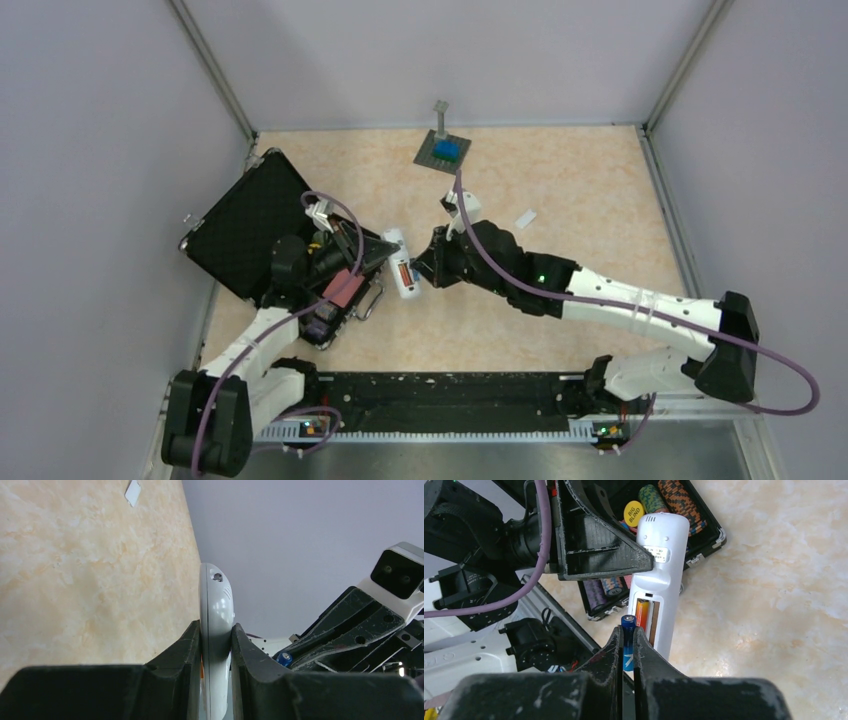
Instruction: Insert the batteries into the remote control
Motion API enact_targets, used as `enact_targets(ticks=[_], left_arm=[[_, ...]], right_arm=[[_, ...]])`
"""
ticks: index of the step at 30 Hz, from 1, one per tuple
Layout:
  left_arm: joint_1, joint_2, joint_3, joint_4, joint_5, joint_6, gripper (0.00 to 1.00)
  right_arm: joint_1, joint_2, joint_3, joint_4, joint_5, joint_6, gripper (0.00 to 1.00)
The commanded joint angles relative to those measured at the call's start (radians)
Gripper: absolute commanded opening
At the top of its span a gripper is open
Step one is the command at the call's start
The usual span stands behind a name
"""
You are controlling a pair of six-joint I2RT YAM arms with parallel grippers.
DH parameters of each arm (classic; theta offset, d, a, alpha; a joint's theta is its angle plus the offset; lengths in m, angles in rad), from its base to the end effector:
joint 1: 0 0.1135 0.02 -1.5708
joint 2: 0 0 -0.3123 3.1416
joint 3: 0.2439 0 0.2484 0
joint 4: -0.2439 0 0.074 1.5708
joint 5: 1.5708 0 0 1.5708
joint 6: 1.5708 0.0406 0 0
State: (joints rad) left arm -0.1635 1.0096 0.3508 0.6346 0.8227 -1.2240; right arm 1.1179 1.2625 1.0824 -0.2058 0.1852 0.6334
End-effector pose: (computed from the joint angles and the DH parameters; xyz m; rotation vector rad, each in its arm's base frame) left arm 0.1754 -0.0591 0.2753 -0.2399 1.8683 -1.6630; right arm 0.1287 0.2473 0.3840 -0.3719 2.0457 0.9493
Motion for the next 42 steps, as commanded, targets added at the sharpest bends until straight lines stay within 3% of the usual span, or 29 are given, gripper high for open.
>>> enact_targets(ticks=[1,13,42], left_arm=[[-0.009,-0.061,0.011,-0.005,-0.034,-0.051,0.0],[-0.011,-0.115,0.045,-0.157,-0.015,-0.007,0.0],[-0.011,-0.148,0.106,-0.253,-0.001,0.006,0.0]], right_arm=[[0.055,0.016,0.069,0.063,0.109,0.034,0.0],[0.106,0.07,0.115,0.064,0.203,-0.017,0.0],[0.107,0.109,0.076,0.024,0.201,-0.042,0.0]])
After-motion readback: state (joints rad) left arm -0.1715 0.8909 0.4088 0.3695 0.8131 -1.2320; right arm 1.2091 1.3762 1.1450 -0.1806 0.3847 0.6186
